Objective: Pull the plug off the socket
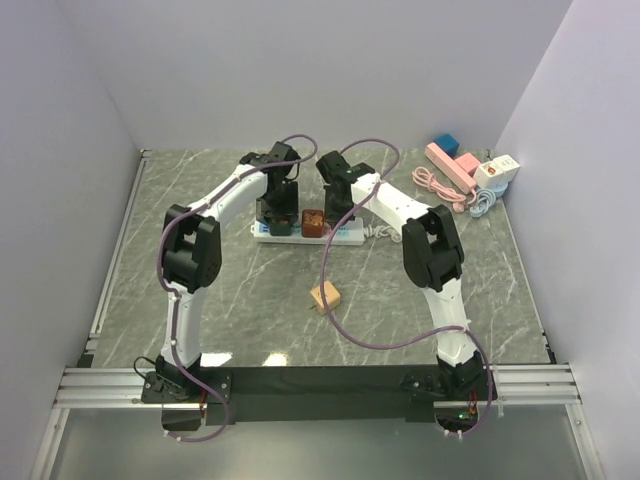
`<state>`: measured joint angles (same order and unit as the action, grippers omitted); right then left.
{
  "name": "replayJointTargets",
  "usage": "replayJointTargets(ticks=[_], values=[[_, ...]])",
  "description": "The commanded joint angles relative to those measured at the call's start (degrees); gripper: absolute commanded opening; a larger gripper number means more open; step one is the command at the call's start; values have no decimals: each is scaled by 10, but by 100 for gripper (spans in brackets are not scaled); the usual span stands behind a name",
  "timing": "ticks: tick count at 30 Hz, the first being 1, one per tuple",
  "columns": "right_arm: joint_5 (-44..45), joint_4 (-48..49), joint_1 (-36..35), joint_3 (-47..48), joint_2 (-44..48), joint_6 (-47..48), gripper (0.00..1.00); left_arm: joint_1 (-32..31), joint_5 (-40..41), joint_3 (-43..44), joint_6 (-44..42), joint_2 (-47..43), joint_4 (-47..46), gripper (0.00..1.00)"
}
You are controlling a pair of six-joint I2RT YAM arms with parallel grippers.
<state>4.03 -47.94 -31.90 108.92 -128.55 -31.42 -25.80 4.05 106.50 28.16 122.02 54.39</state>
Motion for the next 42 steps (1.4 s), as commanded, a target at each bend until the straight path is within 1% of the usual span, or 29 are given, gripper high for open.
replayJointTargets(ticks=[1, 5, 6, 8, 10, 12, 13, 15, 18, 22, 23, 25, 26, 27, 28, 29, 30, 32, 33, 34, 35, 38, 39, 42], values=[[14, -57, -16, -38, -88, 13, 0, -5, -42, 119, 23, -42, -21, 1], [21, -58, -22, -42, -100, 16, 0, -10, -42, 176, 6, -10, 39, 1], [24, -59, -22, -41, -102, 18, 0, -12, -22, 186, -5, -3, 46, 0], [25, -62, -25, -40, -108, 20, 0, -15, -13, 177, -8, 8, 53, 0], [26, -64, -27, -37, -112, 20, 0, -25, 15, 143, -10, 3, 41, 0], [28, -65, -28, -36, -114, 20, 0, -28, 19, 112, -5, -6, 23, 0], [29, -65, -28, -35, -115, 19, 0, -33, 21, 108, -4, -8, 21, 0], [27, -66, -30, -34, -115, 18, 0, -40, 60, 105, -5, -3, 19, 0], [25, -66, -32, -31, -115, 16, 0, -43, 66, 120, 0, 9, 33, 0], [10, -58, -31, -34, -106, 15, 0, -41, 88, 100, 5, -32, 11, 0], [5, -56, -30, -35, -102, 14, 0, -40, 91, 95, 7, -58, 5, 0], [-6, -51, -29, -37, -96, 15, 0, -33, 72, 57, 7, -94, -15, 0], [-10, -48, -29, -38, -90, 16, 0, -30, 57, 36, 7, -137, -41, 0], [-14, -45, -29, -39, -86, 17, 0, -28, 8, -19, 7, -160, -54, 0], [-20, -42, -28, -40, -82, 18, 0, -23, -10, -51, 8, -182, -67, 0], [-28, -37, -27, -41, -74, 17, 0, -23, -32, -114, 8, -222, -83, 0], [-35, -33, -24, -40, -71, 17, 0, -23, -68, -149, 1, -240, -90, 0], [-38, -29, -21, -37, -61, 14, 0, -24, -110, -216, 7, -289, -104, 0], [-39, -28, -21, -35, -58, 14, 0, -26, -134, -286, 5, -303, -135, 0], [-39, -29, -18, -32, -56, 12, 0, -29, -161, -314, 9, -317, -144, 0], [-39, -29, -17, -28, -49, 7, 0, -31, -169, -355, 14, -334, -150, 0], [-38, -20, -12, -33, -24, -7, 0, -37, -207, -397, 9, -338, -166, 1], [-52, -17, -10, -35, -17, -10, 0, -40, -221, -401, 6, -333, -169, 1], [-53, -7, -4, -41, 14, -21, 0, -43, -221, -410, 10, -315, -162, 0]])
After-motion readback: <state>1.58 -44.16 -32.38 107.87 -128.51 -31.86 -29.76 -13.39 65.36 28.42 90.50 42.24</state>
